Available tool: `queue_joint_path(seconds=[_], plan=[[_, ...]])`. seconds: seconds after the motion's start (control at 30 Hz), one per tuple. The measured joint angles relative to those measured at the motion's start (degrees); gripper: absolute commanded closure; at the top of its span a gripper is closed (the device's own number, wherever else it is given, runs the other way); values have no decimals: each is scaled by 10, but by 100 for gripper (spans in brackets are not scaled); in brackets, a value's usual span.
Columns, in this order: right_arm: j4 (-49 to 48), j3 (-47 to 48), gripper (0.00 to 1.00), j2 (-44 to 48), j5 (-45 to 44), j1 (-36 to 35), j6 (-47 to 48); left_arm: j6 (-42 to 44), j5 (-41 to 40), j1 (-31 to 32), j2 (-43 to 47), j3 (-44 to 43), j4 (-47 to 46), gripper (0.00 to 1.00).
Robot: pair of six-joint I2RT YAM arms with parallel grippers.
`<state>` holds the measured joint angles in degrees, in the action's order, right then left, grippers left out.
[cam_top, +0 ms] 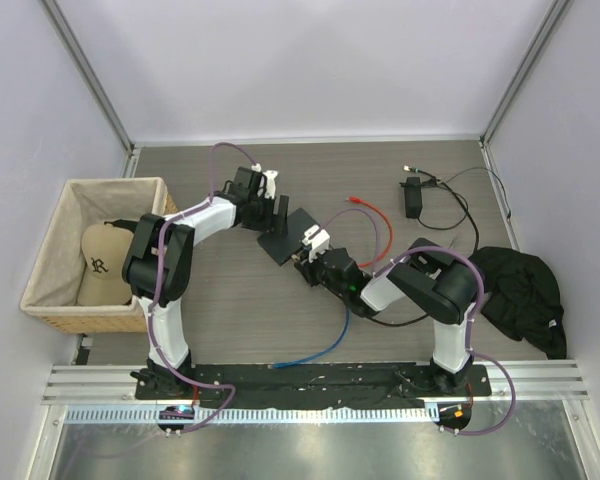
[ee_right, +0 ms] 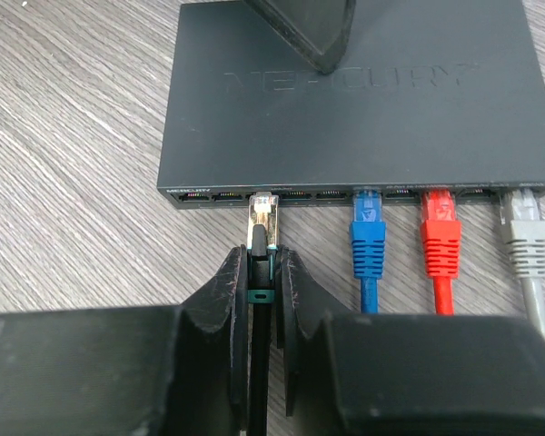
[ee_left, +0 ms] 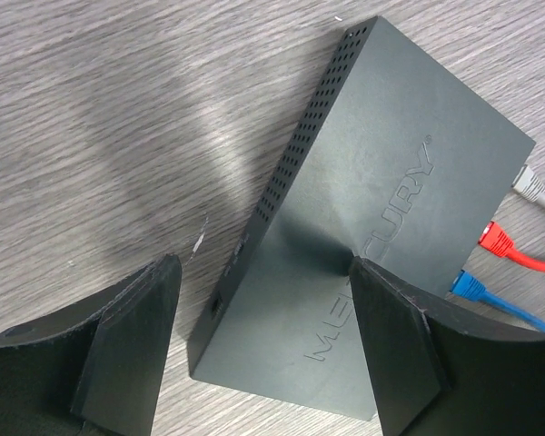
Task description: Insert the plug into the switch port
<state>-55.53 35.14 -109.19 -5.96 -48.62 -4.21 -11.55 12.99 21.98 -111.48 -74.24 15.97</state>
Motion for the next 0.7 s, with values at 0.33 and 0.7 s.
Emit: queue_joint_path(seconds=[0.33, 0.7], plan=[[66, 30, 99, 10, 1, 0, -14, -5, 6, 0, -2, 0, -1, 22], [113, 47, 99, 19, -10, 0, -50, -22, 6, 0, -2, 3, -4, 23]])
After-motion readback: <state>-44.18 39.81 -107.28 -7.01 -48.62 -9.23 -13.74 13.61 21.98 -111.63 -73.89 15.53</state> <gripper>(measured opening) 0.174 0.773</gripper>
